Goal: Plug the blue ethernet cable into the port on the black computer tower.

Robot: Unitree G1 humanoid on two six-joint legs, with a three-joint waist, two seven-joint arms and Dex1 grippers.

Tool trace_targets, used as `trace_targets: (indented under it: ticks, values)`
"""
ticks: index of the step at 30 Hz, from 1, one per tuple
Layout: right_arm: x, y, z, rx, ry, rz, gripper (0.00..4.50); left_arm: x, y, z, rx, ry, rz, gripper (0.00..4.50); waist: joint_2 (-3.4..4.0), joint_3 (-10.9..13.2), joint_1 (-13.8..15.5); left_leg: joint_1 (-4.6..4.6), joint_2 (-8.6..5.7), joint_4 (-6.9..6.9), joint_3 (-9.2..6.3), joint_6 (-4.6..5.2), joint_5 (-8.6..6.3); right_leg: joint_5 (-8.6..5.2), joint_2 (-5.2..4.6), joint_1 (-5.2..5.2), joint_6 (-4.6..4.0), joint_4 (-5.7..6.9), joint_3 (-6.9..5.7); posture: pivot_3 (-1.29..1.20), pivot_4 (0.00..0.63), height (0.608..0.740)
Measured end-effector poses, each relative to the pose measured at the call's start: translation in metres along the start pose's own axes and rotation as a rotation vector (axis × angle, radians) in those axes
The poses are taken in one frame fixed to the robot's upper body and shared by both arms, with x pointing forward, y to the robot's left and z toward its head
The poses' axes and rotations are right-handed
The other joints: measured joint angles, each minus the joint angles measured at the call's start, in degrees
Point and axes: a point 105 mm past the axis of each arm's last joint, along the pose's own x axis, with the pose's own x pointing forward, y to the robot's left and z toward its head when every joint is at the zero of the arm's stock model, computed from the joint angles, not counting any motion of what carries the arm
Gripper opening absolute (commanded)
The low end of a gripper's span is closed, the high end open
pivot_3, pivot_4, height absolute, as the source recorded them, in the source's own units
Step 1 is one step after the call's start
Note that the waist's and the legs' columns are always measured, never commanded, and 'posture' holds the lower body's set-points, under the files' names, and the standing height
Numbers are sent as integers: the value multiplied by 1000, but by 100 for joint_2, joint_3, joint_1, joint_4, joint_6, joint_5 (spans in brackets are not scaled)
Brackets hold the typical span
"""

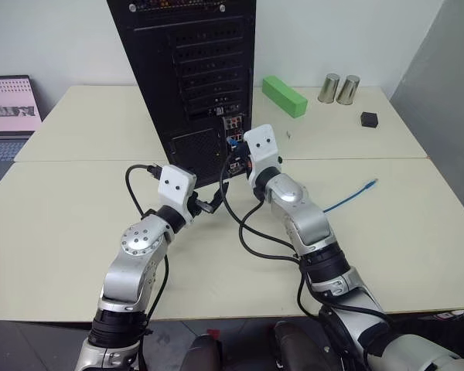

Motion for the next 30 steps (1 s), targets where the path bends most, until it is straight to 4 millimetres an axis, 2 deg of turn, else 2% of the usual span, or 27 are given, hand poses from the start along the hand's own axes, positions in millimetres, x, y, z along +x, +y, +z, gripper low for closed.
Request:
trace_targets:
  ticks: [20, 30]
  values:
    - [0, -5, -15, 13, 52, -34, 0, 0, 0, 0, 2, 1, -1, 4409, 0, 0, 0, 0, 0, 0, 0, 0, 0, 0, 0, 0, 0, 0, 0, 0, 150, 740]
    - [2, -4, -8, 9, 29, -30, 0, 0, 0, 0, 2, 1, -1, 4409, 0, 0, 0, 0, 0, 0, 0, 0, 0, 0, 0, 0, 0, -1, 0, 0, 150, 740]
